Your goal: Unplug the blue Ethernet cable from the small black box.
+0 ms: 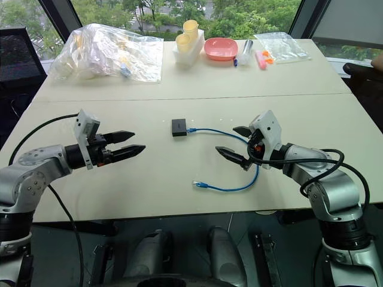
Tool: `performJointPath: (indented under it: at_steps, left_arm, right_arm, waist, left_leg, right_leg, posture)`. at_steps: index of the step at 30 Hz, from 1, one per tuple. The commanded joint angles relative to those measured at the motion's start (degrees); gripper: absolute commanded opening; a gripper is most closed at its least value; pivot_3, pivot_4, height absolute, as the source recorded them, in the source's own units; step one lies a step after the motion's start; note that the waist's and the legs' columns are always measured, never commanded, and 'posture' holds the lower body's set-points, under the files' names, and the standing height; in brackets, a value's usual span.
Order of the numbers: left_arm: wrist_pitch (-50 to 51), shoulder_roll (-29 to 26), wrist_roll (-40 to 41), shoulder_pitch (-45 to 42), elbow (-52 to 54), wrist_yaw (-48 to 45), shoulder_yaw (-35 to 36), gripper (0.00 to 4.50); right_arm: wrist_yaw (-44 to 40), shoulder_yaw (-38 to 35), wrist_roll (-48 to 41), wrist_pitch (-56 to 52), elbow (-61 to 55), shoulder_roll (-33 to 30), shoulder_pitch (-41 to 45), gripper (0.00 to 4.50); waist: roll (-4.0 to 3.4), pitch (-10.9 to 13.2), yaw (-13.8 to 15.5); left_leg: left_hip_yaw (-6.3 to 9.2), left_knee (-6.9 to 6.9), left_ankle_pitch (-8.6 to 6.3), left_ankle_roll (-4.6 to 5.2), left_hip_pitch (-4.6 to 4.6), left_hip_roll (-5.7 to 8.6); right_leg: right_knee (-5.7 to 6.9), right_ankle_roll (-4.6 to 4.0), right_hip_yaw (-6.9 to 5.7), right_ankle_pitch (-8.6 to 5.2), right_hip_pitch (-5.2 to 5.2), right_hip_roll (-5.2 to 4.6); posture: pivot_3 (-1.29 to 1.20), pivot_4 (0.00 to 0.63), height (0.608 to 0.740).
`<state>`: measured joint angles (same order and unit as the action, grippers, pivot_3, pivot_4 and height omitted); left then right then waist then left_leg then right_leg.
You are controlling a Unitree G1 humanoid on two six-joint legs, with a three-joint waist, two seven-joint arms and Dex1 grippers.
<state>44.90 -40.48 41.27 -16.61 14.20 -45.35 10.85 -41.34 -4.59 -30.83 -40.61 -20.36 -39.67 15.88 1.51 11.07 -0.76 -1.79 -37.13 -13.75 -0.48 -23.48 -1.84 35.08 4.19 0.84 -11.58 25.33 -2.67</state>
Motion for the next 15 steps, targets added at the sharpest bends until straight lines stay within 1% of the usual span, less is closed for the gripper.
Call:
performJointPath:
  at_steps: [1,4,15]
  left_arm:
    - [0.6,0.7,1.9,-0.7,2.0,1.8,2.6,3.9]
    - [1.1,0.9,2.6,-0.7,2.4,2.5,3.1,3.9]
    - [-1.8,-0.2,-0.1,0.5,0.5,0.2,1.9,3.9]
  right_arm:
    - [-0.1,0.2,0.6,1.7,0.4,0.6,1.2,4.5]
    - [-0.4,0.5,1.2,2.2,1.3,1.1,2.0,4.5]
    - [-0.8,1.2,2.6,4.1,3.6,1.5,3.4,4.5]
  waist:
    - [0.0,0.0,0.0]
    - [0.0,0.0,0.0]
    - [0.0,0.0,0.0]
  left_leg:
    - [0.0,0.0,0.0,0.0,0.0,0.0]
    - [-0.01,0.0,0.0,0.0,0.0,0.0]
    - [-0.01,-0.01,0.0,0.0,0.0,0.01]
  right_leg:
    - [0.0,0.0,0.0,0.0,0.0,0.0]
    - [0.0,-0.01,0.0,0.01,0.0,0.01]
    - [0.02,-0.01,0.0,0.01,0.0,0.02]
  posture:
    - [0.0,0.15,0.74]
    - [0.0,0.15,0.74]
    - [0.0,0.15,0.74]
